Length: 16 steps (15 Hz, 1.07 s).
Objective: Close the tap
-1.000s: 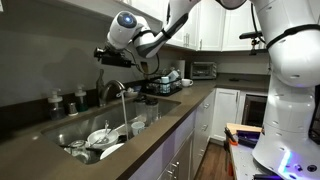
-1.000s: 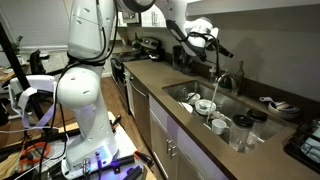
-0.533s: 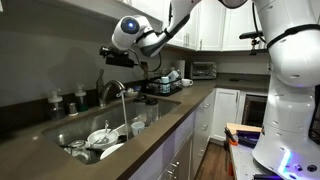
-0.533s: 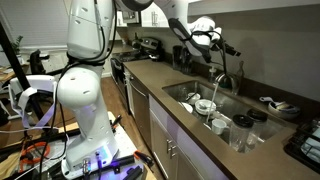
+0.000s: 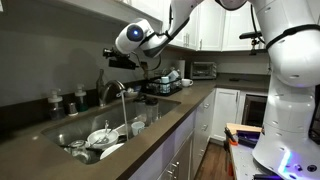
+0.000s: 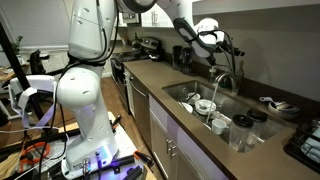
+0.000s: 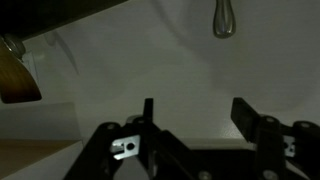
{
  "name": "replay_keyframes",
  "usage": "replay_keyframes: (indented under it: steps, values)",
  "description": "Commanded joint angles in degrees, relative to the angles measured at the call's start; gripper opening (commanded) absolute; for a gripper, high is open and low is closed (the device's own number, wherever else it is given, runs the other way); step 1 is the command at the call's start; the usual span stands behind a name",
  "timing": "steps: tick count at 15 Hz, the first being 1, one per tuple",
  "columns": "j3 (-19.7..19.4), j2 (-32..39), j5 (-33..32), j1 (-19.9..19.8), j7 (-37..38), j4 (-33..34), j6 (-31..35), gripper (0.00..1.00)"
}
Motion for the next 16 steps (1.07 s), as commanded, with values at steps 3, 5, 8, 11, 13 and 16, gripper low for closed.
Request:
replay_keyframes:
  steps: [3, 5, 8, 11, 13, 16]
  values:
    - [0.3, 2.5, -5.6, -0.6, 3.7, 4.7, 3.8, 0.34]
    - [0.3, 3.6, -6.4, -0.8, 4.0, 6.3, 5.2, 0.21]
    - [0.4, 5.9, -6.8, -1.0, 3.8, 9.4, 8.0, 0.04]
    - [0.6, 9.0, -7.1, -1.2, 3.3, 13.7, 11.2, 0.00]
    - [0.7, 11.0, -7.9, -1.3, 3.4, 16.6, 13.2, 0.02]
    - [0.6, 13.4, -8.8, -1.3, 3.0, 20.1, 15.1, 0.04]
